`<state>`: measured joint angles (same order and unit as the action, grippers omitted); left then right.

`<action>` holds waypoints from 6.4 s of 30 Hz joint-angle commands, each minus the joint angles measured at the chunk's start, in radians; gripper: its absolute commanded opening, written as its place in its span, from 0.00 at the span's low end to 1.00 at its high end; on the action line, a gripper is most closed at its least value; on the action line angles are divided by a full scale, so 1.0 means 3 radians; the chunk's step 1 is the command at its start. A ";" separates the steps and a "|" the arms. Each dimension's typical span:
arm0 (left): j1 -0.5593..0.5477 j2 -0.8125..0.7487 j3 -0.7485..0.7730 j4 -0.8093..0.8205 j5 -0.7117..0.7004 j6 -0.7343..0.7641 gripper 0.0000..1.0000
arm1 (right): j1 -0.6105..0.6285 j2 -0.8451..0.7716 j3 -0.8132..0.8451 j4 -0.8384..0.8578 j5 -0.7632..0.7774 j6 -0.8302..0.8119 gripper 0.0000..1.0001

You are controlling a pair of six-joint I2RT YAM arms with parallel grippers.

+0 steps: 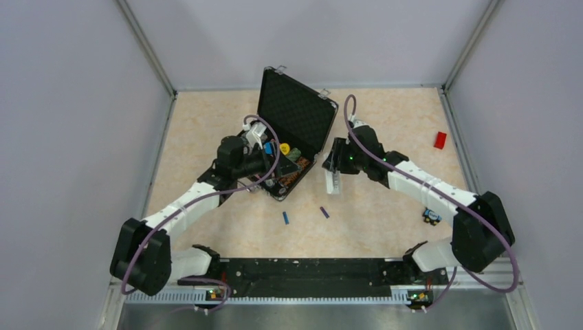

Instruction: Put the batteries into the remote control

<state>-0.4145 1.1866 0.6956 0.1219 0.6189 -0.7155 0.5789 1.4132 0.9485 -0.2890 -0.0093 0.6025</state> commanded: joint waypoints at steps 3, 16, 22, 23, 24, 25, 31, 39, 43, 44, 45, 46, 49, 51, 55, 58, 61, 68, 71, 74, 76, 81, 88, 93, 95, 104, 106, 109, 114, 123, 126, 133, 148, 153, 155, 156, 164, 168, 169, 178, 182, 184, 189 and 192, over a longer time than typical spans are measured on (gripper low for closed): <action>-0.0213 0.0408 0.0063 0.1076 0.0232 -0.0539 0.89 | 0.0058 -0.0383 0.0060 0.0339 -0.0266 0.0165 0.36; -0.0628 0.0904 0.0376 0.1093 0.0053 -0.0298 0.74 | 0.0129 -0.0364 0.0331 0.0391 -0.0277 0.0652 0.36; -0.0642 0.1038 0.0422 0.1253 -0.0031 -0.0390 0.60 | 0.0144 -0.0363 0.0319 0.0434 -0.0278 0.0749 0.36; -0.0646 0.1059 0.0446 0.1271 -0.0010 -0.0407 0.58 | 0.0149 -0.0365 0.0313 0.0437 -0.0283 0.0757 0.36; -0.0651 0.1080 0.0468 0.1276 0.0009 -0.0423 0.53 | 0.0152 -0.0370 0.0309 0.0439 -0.0282 0.0768 0.36; -0.0649 0.1101 0.0488 0.1283 0.0041 -0.0429 0.49 | 0.0152 -0.0374 0.0307 0.0446 -0.0285 0.0780 0.36; -0.0656 0.1095 0.0472 0.1406 0.0168 -0.0539 0.07 | 0.0153 -0.0430 0.0300 0.0443 -0.0368 0.0859 0.48; -0.0645 0.0780 0.0528 0.1401 0.0166 -0.0658 0.00 | 0.0144 -0.0981 0.0100 0.0378 -0.0297 0.0910 0.92; -0.0630 0.0605 0.0625 0.1378 0.0123 -0.0845 0.00 | 0.0136 -0.1254 -0.0113 0.0471 -0.0619 0.0819 0.93; -0.0622 0.0571 0.0649 0.1399 0.0118 -0.0923 0.00 | 0.0135 -0.1315 -0.0183 0.0550 -0.0760 0.0800 0.93; -0.0616 0.0536 0.0668 0.1441 0.0113 -0.1004 0.00 | 0.0137 -0.1375 -0.0250 0.0646 -0.0875 0.0794 0.93; -0.0609 0.0502 0.0690 0.1490 0.0102 -0.1077 0.00 | 0.0136 -0.1442 -0.0322 0.0748 -0.0985 0.0799 0.93; -0.0566 0.0426 0.0781 0.1542 0.0082 -0.1282 0.00 | 0.0136 -0.1560 -0.0427 0.0977 -0.1182 0.0836 0.91; -0.0552 0.0406 0.0844 0.1600 0.0098 -0.1425 0.00 | 0.0135 -0.1549 -0.0418 0.1124 -0.1252 0.0869 0.88; -0.0536 0.0449 0.0873 0.1951 0.0203 -0.1828 0.00 | 0.0137 -0.1461 -0.0406 0.1515 -0.1410 0.1019 0.77; -0.0531 0.0491 0.0842 0.2177 0.0250 -0.2056 0.00 | 0.0136 -0.1430 -0.0427 0.1810 -0.1445 0.1149 0.69; -0.0527 0.0506 0.0780 0.2332 0.0253 -0.2168 0.00 | 0.0140 -0.1411 -0.0451 0.1992 -0.1467 0.1242 0.65; -0.0525 0.0496 0.0694 0.2440 0.0291 -0.2218 0.00 | 0.0136 -0.1352 -0.0534 0.2239 -0.1443 0.1440 0.53; -0.0524 0.0505 0.0650 0.2510 0.0300 -0.2248 0.00 | 0.0136 -0.1347 -0.0583 0.2395 -0.1427 0.1543 0.47; -0.0525 0.0525 0.0629 0.2563 0.0320 -0.2263 0.00 | 0.0136 -0.1310 -0.0589 0.2442 -0.1440 0.1598 0.32; -0.0525 0.0541 0.0622 0.2595 0.0350 -0.2263 0.00 | 0.0137 -0.1304 -0.0597 0.2453 -0.1450 0.1626 0.27; -0.0524 0.0553 0.0574 0.2640 0.0380 -0.2250 0.04 | 0.0136 -0.1300 -0.0638 0.2465 -0.1461 0.1658 0.00; -0.0489 0.0501 0.0643 0.2442 0.0414 -0.2033 0.69 | 0.0123 -0.1350 -0.0680 0.2299 -0.1671 0.1507 0.00; -0.0357 0.0467 0.0766 0.2243 0.0507 -0.1889 0.77 | 0.0092 -0.1347 -0.0607 0.2047 -0.2109 0.1257 0.00; -0.0286 0.0476 0.0795 0.2194 0.0548 -0.1889 0.76 | 0.0088 -0.1335 -0.0543 0.1902 -0.2288 0.1154 0.00; -0.0027 0.0514 0.0954 0.1790 0.1081 -0.1688 0.53 | 0.0084 -0.1307 -0.0388 0.1537 -0.2662 0.0896 0.00; -0.0028 0.0497 0.1047 0.1385 0.1244 -0.1377 0.51 | 0.0083 -0.1272 -0.0363 0.1527 -0.2699 0.0884 0.00; -0.0021 0.0452 0.1171 0.0764 0.1403 -0.0862 0.49 | 0.0080 -0.1223 -0.0316 0.1496 -0.2776 0.0859 0.00; 0.0040 0.0440 0.1275 0.0298 0.1536 -0.0574 0.38 | 0.0075 -0.1180 -0.0259 0.1435 -0.2837 0.0829 0.00; 0.0062 0.0350 0.1064 0.0486 0.1352 -0.0742 0.00 | 0.0030 -0.1133 -0.0249 0.1144 -0.2554 0.0812 0.34; 0.0062 0.0286 0.0873 0.0565 0.1085 -0.0752 0.00 | -0.0006 -0.1221 -0.0233 0.0714 -0.1885 0.0723 0.73; 0.0049 -0.0063 0.0251 0.0981 -0.0126 -0.0838 0.00 | -0.0018 -0.1679 -0.0325 0.0346 -0.0633 0.1213 0.76; -0.0170 -0.0267 -0.0154 0.1404 -0.1311 -0.1087 0.00 | 0.0369 -0.1197 -0.0362 0.0879 -0.0302 0.2222 0.46; -0.0173 -0.0214 -0.0153 0.1452 -0.1267 -0.1100 0.00 | 0.0368 -0.1075 -0.0399 0.1115 -0.0395 0.2269 0.32; -0.0174 -0.0199 -0.0163 0.1472 -0.1251 -0.1102 0.00 | 0.0366 -0.1018 -0.0396 0.1168 -0.0455 0.2277 0.30; -0.0176 -0.0193 -0.0161 0.1479 -0.1250 -0.1107 0.00 | 0.0367 -0.0988 -0.0393 0.1177 -0.0479 0.2288 0.29; -0.0181 -0.0196 -0.0175 0.1506 -0.1205 -0.1113 0.00 | 0.0367 -0.0862 -0.0415 0.1299 -0.0580 0.2322 0.27; -0.0186 -0.0202 -0.0186 0.1506 -0.1189 -0.1108 0.00 | 0.0366 -0.0836 -0.0438 0.1341 -0.0615 0.2340 0.26; -0.0188 -0.0203 -0.0189 0.1504 -0.1189 -0.1108 0.00 | 0.0366 -0.0825 -0.0449 0.1361 -0.0625 0.2353 0.26; -0.0188 -0.0213 -0.0198 0.1506 -0.1205 -0.1102 0.00 | 0.0368 -0.0781 -0.0488 0.1301 -0.0651 0.2430 0.24; -0.0193 -0.0197 -0.0188 0.1510 -0.1205 -0.1097 0.00 | 0.0368 -0.0775 -0.0495 0.1259 -0.0641 0.2429 0.24; -0.0191 -0.0193 -0.0188 0.1521 -0.1185 -0.1100 0.00 | 0.0368 -0.0757 -0.0501 0.1277 -0.0644 0.2424 0.24; -0.0193 -0.0207 -0.0193 0.1541 -0.1112 -0.1112 0.00 | 0.0367 -0.0685 -0.0500 0.1343 -0.0662 0.2431 0.24; -0.0191 -0.0223 -0.0204 0.1562 -0.1060 -0.1150 0.00 | 0.0366 -0.0654 -0.0539 0.1436 -0.0690 0.2457 0.23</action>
<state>-0.4664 1.1309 0.6312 0.4999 0.2604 -1.0412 0.6788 1.1984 0.7982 0.0891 -0.2054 1.3315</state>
